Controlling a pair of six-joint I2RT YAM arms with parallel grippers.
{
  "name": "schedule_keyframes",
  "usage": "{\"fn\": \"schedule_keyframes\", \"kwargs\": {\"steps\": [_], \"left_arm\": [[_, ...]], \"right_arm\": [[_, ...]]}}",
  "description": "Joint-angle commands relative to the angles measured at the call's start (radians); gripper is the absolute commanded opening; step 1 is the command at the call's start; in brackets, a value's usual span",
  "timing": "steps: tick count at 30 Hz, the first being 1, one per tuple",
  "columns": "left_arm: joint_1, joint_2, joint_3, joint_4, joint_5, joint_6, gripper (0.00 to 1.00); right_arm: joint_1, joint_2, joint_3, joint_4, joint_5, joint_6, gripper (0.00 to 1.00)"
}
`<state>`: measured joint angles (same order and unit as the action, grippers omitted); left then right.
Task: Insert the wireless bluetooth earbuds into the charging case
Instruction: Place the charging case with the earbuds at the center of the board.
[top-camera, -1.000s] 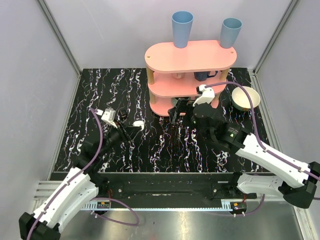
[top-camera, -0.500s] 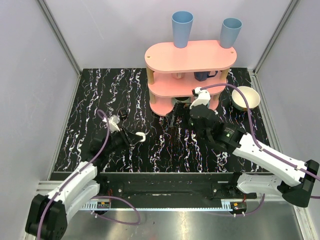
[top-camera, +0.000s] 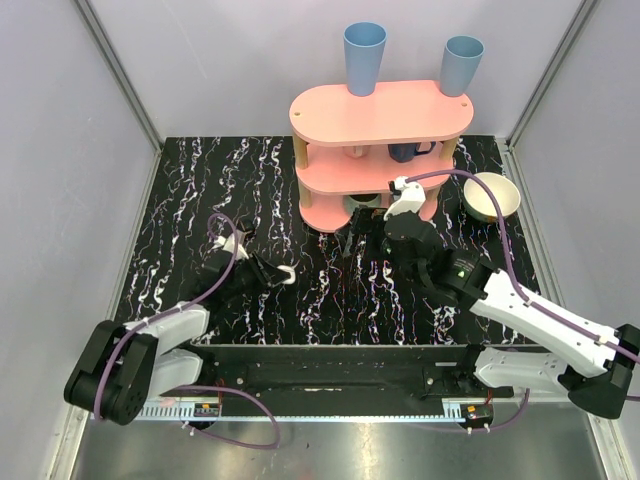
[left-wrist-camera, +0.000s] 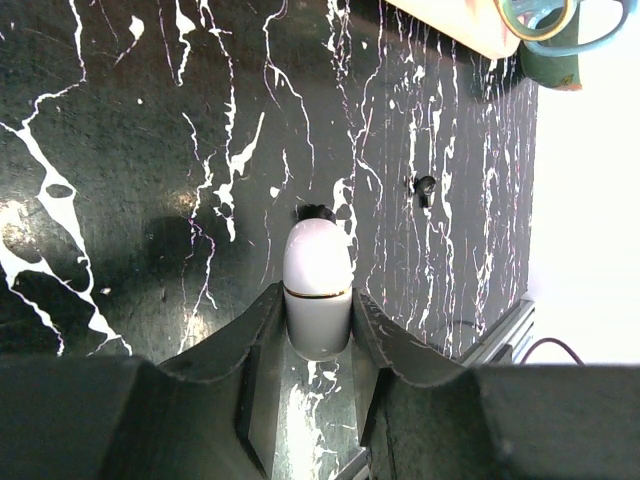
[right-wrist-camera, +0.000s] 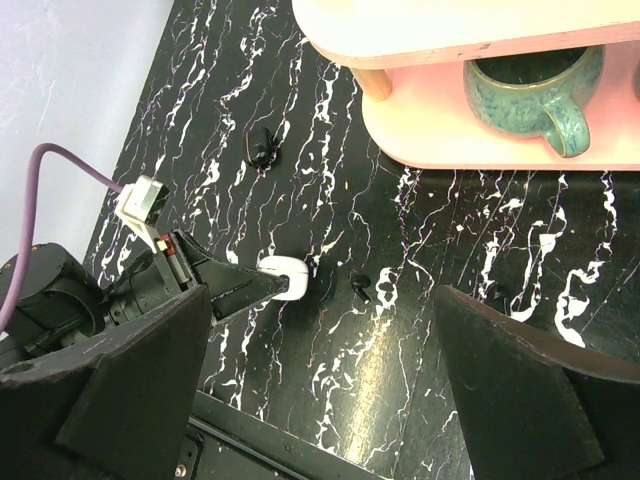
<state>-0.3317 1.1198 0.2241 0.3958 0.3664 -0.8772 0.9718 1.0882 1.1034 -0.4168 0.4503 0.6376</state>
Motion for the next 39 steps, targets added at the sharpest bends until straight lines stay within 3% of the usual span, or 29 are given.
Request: {"fn": "schedule_keyframes", "kwargs": {"steps": [1,3,9,17,24,31,39], "left_arm": [[0.006,0.049,0.011,0.147,-0.001,-0.031,0.12],[0.006,0.072,0.017,0.146,-0.001,-0.037,0.18],[0.006,0.124,0.017,0.147,-0.001,-0.06,0.19],[0.006,0.124,0.024,0.075,-0.046,-0.034,0.28],[0.028,0.051,0.027,-0.044,-0.121,0.012,0.39],[0.066,-0.014,0.043,-0.158,-0.156,0.072,0.44],[0.083,-0.256,0.152,-0.483,-0.314,0.159,0.46]], "right_arm": [[-0.013,-0.031,-0.007,0.015,-0.01,-0.01,1.0],[-0.016,-0.033,-0.005,0.013,-0.01,-0.013,1.0],[-0.025,-0.037,-0.004,0.013,-0.007,-0.01,1.0],[-0.028,-0.05,-0.011,0.013,-0.012,0.004,1.0],[-0.031,-0.04,-0.01,0.013,-0.024,0.005,1.0],[-0.031,-0.039,-0.011,0.013,-0.029,0.004,1.0],[-0.036,-0.057,-0.02,0.012,-0.025,0.002,1.0]]}}
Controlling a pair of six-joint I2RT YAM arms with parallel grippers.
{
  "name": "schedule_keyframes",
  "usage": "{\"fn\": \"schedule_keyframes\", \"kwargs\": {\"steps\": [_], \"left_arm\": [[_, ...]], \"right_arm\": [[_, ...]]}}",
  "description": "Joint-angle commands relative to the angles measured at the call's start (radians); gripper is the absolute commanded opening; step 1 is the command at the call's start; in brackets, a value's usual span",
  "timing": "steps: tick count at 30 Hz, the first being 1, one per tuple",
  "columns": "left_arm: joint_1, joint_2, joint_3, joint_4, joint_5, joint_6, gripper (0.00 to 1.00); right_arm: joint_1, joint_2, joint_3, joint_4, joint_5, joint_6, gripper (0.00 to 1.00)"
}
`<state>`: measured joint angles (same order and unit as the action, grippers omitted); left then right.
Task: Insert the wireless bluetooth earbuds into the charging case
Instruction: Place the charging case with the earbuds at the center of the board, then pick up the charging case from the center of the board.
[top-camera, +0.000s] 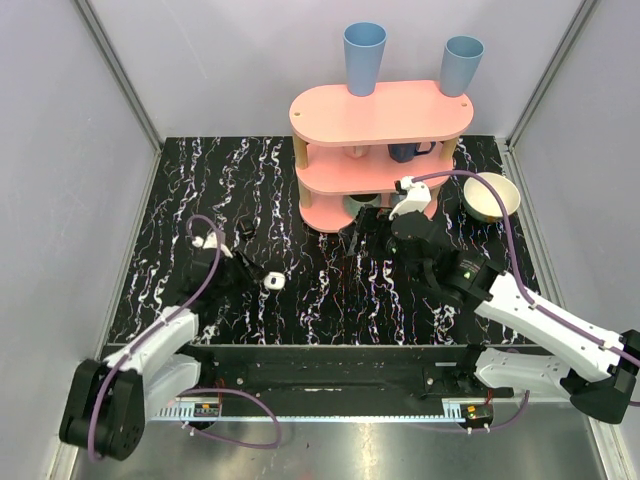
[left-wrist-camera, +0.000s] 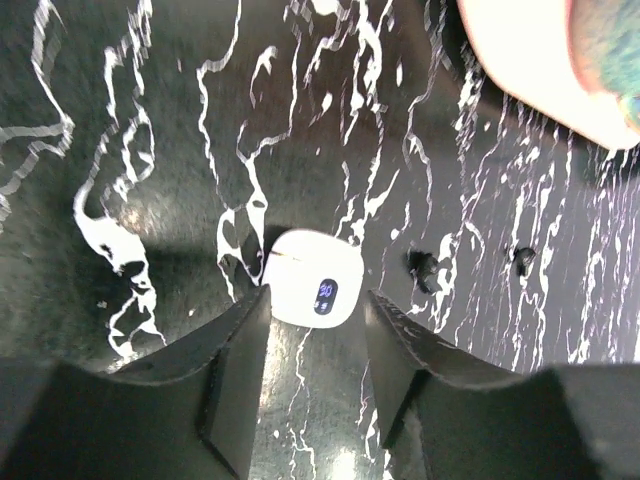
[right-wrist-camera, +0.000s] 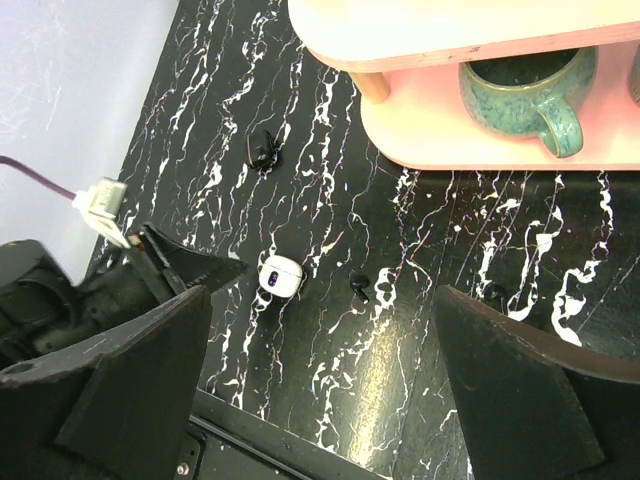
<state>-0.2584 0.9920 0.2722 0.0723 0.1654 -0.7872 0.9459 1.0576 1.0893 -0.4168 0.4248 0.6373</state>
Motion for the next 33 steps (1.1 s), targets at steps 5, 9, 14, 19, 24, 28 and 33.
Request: {"fn": "schedule_keyframes", "kwargs": {"steps": [5,9,14,19,24,28,33], "left_arm": [[0.018,-0.242,0.211,-0.249,-0.309,0.153,0.78],[0.031,-0.147,0.28,-0.223,-0.378,0.216,0.81],[0.083,0.087,0.377,-0.172,-0.316,0.264,0.82],[0.104,0.301,0.513,-0.155,-0.244,0.35,0.79],[0.111,0.49,0.654,-0.215,-0.236,0.37,0.77],[0.116,0.551,0.714,-0.212,-0.253,0.367,0.75],[0.131,0.671,0.794,-0.275,-0.208,0.397,0.69]], "right_arm": [[-0.012,-0.054,-0.009,-0.002,0.015,-0.001,1.0],[-0.013,-0.065,-0.02,-0.002,0.019,0.001,1.0],[-0.015,-0.035,0.009,-0.004,-0.009,-0.01,1.0],[-0.015,-0.038,0.009,0.0,-0.027,-0.01,1.0],[-0.015,-0.068,-0.015,-0.002,-0.017,0.002,1.0],[-0.015,-0.085,-0.032,-0.002,-0.008,0.004,1.0],[-0.016,-0.093,-0.04,-0.002,0.003,-0.002,1.0]]}}
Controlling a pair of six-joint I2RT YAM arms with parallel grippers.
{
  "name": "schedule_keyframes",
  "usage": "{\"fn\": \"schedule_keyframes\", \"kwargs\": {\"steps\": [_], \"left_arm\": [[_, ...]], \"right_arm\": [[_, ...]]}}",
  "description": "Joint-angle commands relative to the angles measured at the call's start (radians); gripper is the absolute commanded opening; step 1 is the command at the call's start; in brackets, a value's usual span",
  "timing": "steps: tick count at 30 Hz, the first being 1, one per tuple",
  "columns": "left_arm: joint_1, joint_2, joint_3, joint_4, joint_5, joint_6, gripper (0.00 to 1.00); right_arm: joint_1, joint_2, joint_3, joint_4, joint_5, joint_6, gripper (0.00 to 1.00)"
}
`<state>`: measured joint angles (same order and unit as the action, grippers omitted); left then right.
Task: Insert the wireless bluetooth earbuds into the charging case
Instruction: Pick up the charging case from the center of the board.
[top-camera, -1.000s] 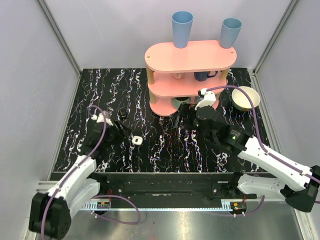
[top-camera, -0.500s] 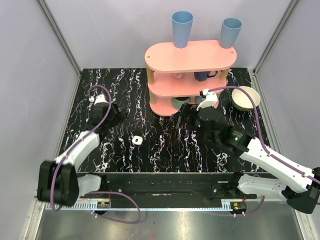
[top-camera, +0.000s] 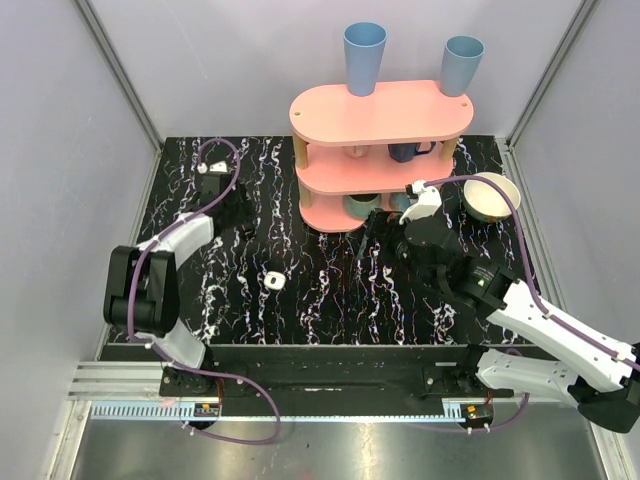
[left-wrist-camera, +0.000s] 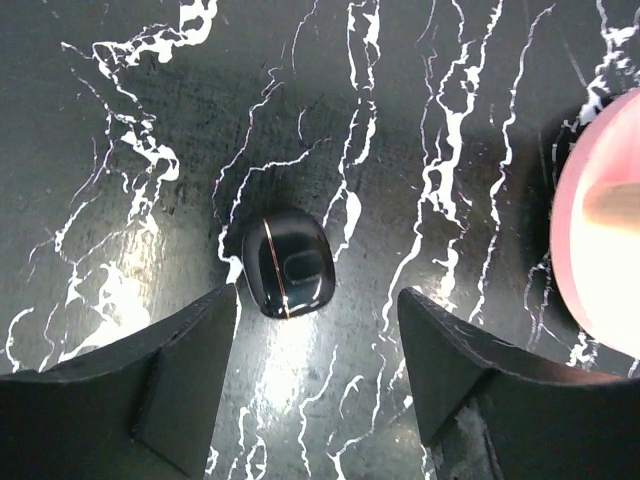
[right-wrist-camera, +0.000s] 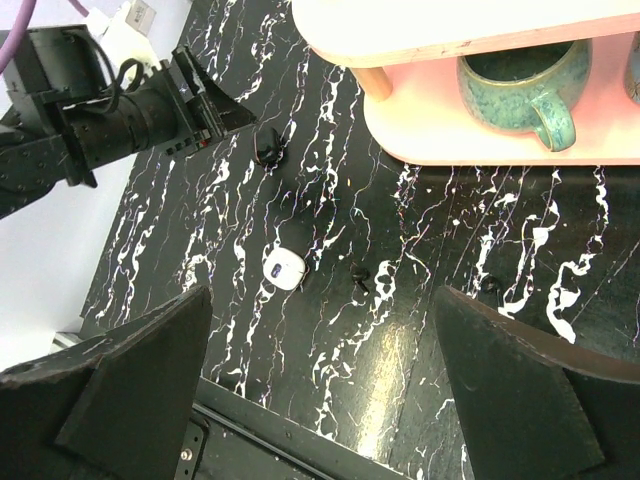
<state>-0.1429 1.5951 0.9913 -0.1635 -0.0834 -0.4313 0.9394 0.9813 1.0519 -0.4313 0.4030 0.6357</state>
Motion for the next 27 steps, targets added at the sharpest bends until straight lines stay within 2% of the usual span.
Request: {"fn": "schedule_keyframes", "kwargs": {"steps": [1,5,17,27], "left_arm": [[0.016,0.081,0.087,-0.047,0.051,0.043,0.68],[0.019,0.15,0.13,-0.103,0.04,0.031,0.66],[0.022,0.215,0.165,-0.119,0.007,0.006,0.66],[0.022,0.256,0.191,-0.123,-0.012,-0.013,0.62]], "right_arm": [[-0.01,-0.015,-0.001,0.014,0.025,-0.005,1.0],[-0.011,-0.01,0.0,0.012,0.028,-0.01,1.0],[-0.021,-0.02,-0.004,0.014,0.025,-0.031,1.0],[-0.025,-0.027,-0.009,0.012,0.025,-0.033,1.0]]}}
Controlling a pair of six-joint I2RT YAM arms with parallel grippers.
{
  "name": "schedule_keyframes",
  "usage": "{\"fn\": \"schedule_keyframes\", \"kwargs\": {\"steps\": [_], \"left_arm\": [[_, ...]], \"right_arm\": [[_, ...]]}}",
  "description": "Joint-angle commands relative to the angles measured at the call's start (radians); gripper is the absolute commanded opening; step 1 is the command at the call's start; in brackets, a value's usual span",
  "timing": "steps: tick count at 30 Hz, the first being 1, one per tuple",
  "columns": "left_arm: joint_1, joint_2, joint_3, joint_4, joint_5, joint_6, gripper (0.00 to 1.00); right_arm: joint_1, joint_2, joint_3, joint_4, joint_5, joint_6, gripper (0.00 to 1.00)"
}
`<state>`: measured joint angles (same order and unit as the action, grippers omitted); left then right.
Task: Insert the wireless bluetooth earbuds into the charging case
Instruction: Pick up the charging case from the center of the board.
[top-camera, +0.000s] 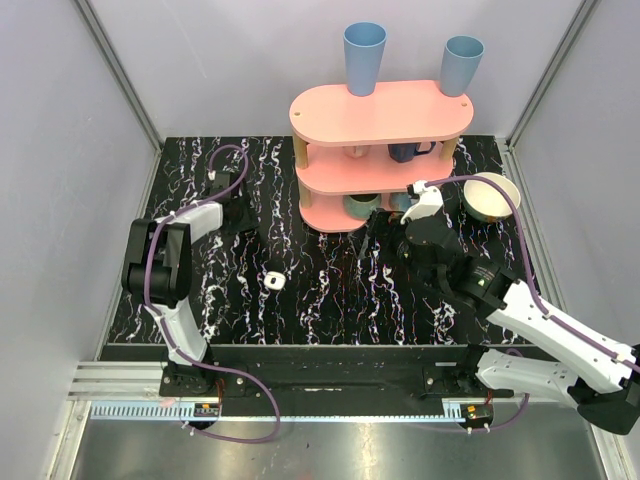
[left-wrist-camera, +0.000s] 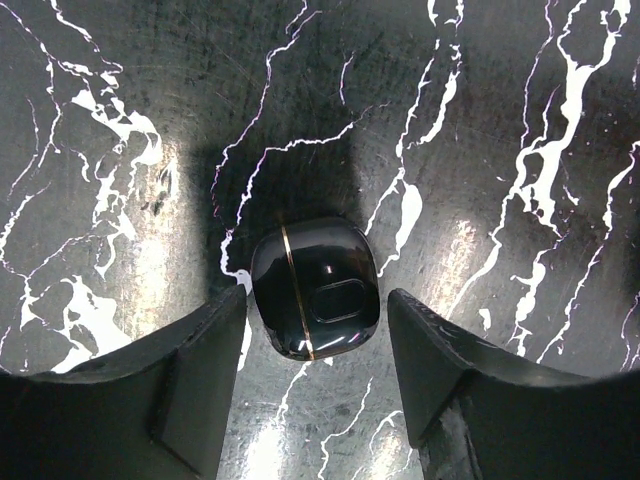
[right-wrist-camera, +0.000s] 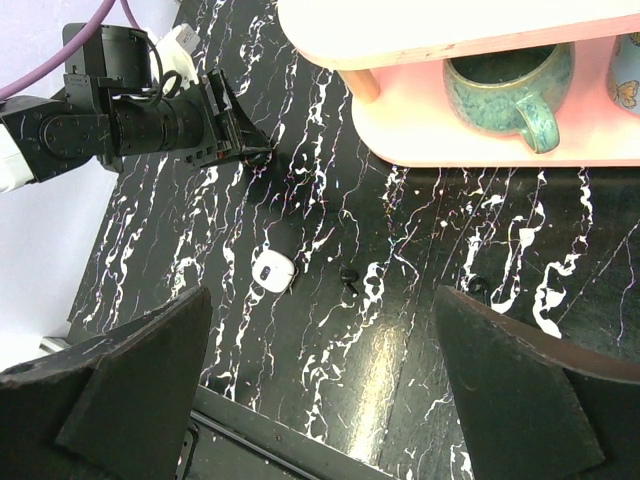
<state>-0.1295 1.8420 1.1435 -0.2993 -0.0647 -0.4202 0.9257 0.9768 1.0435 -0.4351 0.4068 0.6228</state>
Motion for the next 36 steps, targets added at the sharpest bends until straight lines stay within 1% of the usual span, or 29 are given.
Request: {"fn": "schedule_keyframes", "kwargs": {"steps": [1,3,9,15,21,25,29,31,36], "left_arm": [[0.008,0.017,0.044,0.009,-0.033,-0.028,0.62],[0.008,0.022,0.059,-0.017,-0.056,-0.052,0.61],[0.004,0.011,0.036,-0.011,-0.113,-0.114,0.61],[-0.03,0.014,0.044,-0.032,-0.187,-0.095,0.6],[-0.036,0.02,0.032,-0.04,-0.208,-0.089,0.59],[-0.036,0.02,0.028,-0.038,-0.214,-0.081,0.56],[-0.036,0.026,0.036,-0.038,-0.219,-0.078,0.56],[-0.036,0.037,0.042,-0.038,-0.216,-0.072,0.54],[-0.036,0.048,0.061,-0.038,-0.215,-0.039,0.54]], "right_arm": [[-0.013,-0.023,0.0,0.016,0.018,-0.021,1.0],[-0.013,-0.024,0.001,0.013,0.017,-0.023,1.0],[-0.014,-0.035,-0.007,0.013,0.03,-0.02,1.0],[-0.014,-0.038,-0.013,0.012,0.027,-0.021,1.0],[-0.014,-0.036,-0.011,0.012,0.027,-0.023,1.0],[-0.016,-0.036,-0.013,0.012,0.026,-0.023,1.0],[-0.016,-0.036,-0.011,0.013,0.027,-0.023,1.0],[-0.016,-0.038,-0.014,0.013,0.029,-0.021,1.0],[-0.016,-0.036,-0.014,0.013,0.027,-0.023,1.0]]}}
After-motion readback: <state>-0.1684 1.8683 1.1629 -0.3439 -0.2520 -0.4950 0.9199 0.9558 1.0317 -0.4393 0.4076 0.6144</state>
